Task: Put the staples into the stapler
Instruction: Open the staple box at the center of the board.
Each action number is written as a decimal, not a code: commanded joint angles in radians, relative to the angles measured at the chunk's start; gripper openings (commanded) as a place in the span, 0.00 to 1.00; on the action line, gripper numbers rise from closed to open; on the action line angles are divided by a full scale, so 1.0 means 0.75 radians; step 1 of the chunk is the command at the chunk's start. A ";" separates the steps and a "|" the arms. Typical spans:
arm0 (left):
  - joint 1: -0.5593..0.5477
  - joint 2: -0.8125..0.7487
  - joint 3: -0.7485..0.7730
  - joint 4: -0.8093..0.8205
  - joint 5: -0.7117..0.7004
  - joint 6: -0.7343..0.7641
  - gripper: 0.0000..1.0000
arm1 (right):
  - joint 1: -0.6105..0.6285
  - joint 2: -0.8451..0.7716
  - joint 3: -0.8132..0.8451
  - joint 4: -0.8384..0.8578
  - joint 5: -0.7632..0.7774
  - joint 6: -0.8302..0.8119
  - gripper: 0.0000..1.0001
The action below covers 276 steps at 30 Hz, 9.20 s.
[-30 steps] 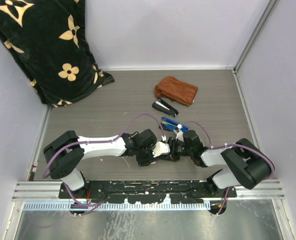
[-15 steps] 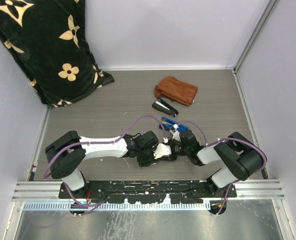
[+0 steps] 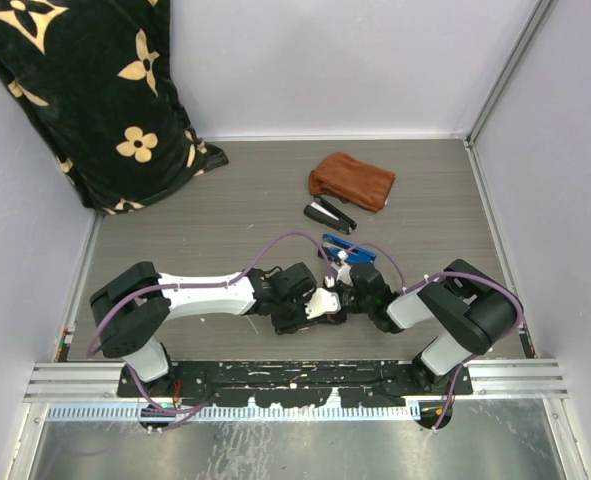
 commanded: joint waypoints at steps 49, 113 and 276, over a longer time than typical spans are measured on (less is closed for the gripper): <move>0.085 -0.666 -0.533 0.377 -0.427 -1.653 0.56 | 0.102 -0.211 -0.071 -0.112 0.337 -0.002 0.21; 0.112 -0.498 -0.551 0.442 -0.347 -1.721 0.18 | 0.102 -0.314 -0.108 -0.206 0.416 0.002 0.17; 0.933 -0.886 0.128 -0.328 -0.110 -0.743 0.98 | -0.099 -0.615 0.873 -1.644 0.794 -0.736 0.98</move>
